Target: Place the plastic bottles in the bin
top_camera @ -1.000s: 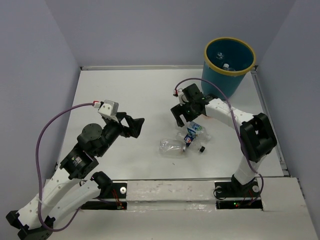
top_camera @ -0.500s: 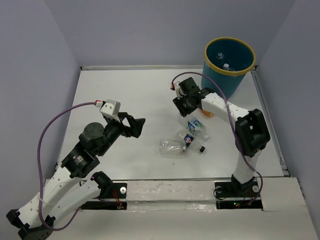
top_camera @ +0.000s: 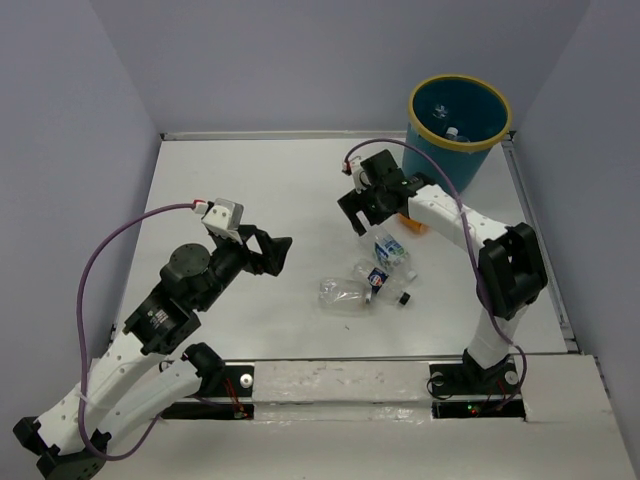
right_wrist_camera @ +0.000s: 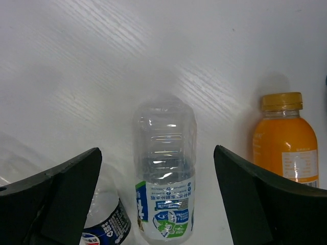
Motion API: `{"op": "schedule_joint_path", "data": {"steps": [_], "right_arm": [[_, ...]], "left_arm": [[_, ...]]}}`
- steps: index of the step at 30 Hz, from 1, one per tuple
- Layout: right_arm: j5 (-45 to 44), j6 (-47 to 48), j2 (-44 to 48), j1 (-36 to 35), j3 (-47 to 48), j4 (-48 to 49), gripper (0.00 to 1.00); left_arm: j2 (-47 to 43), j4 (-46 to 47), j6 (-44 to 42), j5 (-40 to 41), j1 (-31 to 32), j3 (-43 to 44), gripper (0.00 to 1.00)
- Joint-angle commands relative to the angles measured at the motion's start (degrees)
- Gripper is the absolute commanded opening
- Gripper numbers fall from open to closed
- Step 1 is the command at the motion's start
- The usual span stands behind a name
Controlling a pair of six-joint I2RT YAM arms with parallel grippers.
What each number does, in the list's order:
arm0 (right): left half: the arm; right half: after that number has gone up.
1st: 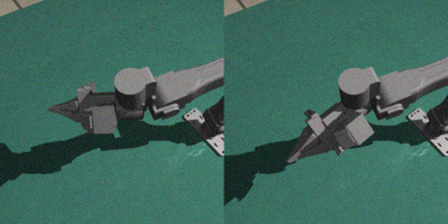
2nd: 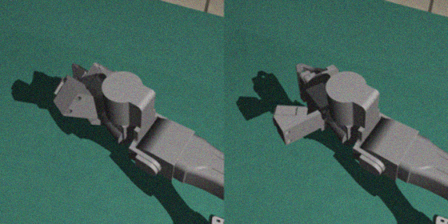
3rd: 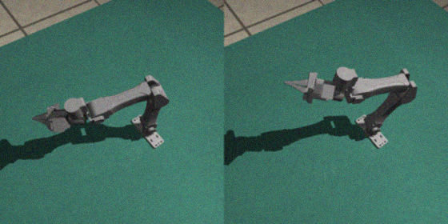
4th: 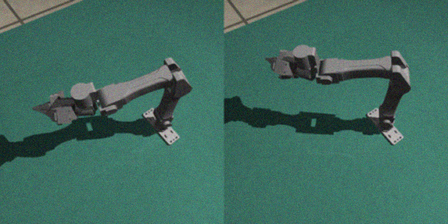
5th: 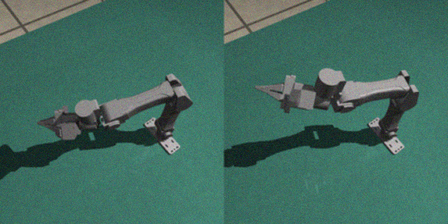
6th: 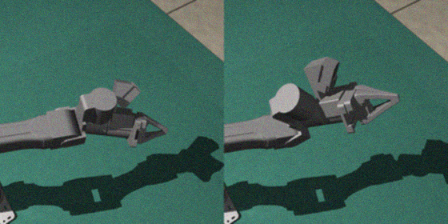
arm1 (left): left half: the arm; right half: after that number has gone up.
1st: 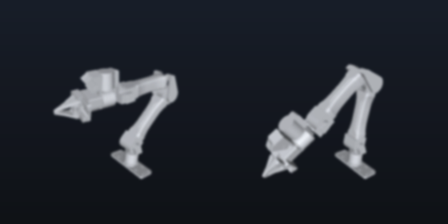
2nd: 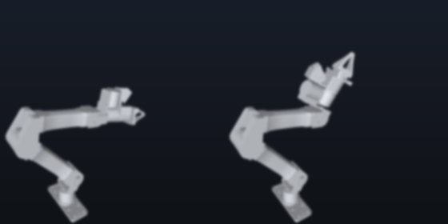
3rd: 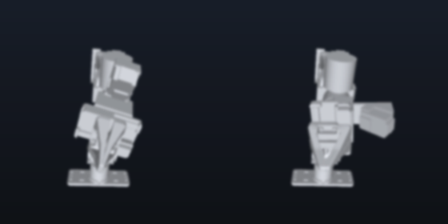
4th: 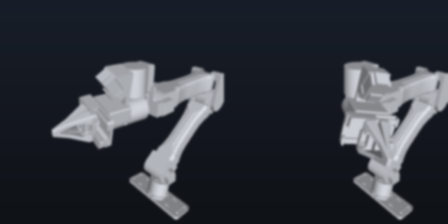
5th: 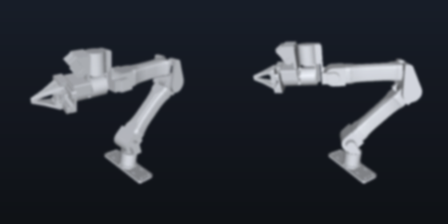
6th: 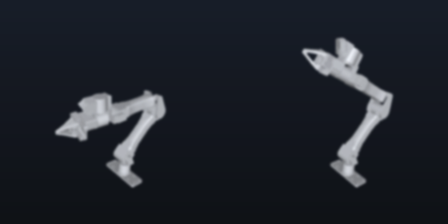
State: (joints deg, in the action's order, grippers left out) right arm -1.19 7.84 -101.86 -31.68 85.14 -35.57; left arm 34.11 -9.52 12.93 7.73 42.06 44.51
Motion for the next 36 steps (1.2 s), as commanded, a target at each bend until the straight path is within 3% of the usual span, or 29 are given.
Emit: {"op": "schedule_joint_path", "data": {"steps": [1,5,9,11,12,14,21,25,28,31,36], "right_arm": [[-2.49,0.95,-3.6,-0.4,-1.21,-0.55,0.98],[-3.91,2.1,-7.99,-0.4,0.81,-0.46,0.92],[-4.69,2.53,-9.67,-0.4,3.27,0.32,0.67],[-6.36,2.8,-8.8,-0.4,4.15,0.94,0.65],[-7.32,3.32,-8.18,-0.4,4.59,1.81,0.47],[-10.14,3.5,-5.72,-0.4,5.29,2.26,0.38],[-12.43,2.27,5.78,-0.93,9.86,7.35,0.36],[-19.53,5.33,10.89,-0.93,14.78,20.84,0.36],[-25.77,9.91,8.8,2.58,20.48,30.61,0.36],[-25.88,9.13,5.11,10.22,28.04,34.41,0.36],[-23.68,6.84,0.0,19.45,30.35,40.92,0.36]], "left_arm": [[0.43,1.52,-0.8,-0.87,0.21,0.22,0.99],[0.35,1.43,-0.89,-0.78,0.21,0.22,0.99],[0.26,1.43,-0.89,-0.52,0.21,0.22,0.99],[0.43,1.43,-0.89,-0.78,0.21,0.22,0.99],[0.61,1.43,-0.89,-0.96,0.21,0.22,0.99],[0.7,1.43,-0.89,-1.13,0.21,0.22,0.99],[1.83,1.61,-0.89,-2.36,0.12,0.22,0.99],[2.8,2.05,-0.98,-4.82,0.12,0.14,0.99],[3.6,1.7,-1.15,-4.91,0.12,0.31,0.99],[3.34,1.61,-1.24,-4.74,0.12,0.31,0.99],[2.72,1.78,-1.15,-4.56,0.12,0.22,0.99]]}}
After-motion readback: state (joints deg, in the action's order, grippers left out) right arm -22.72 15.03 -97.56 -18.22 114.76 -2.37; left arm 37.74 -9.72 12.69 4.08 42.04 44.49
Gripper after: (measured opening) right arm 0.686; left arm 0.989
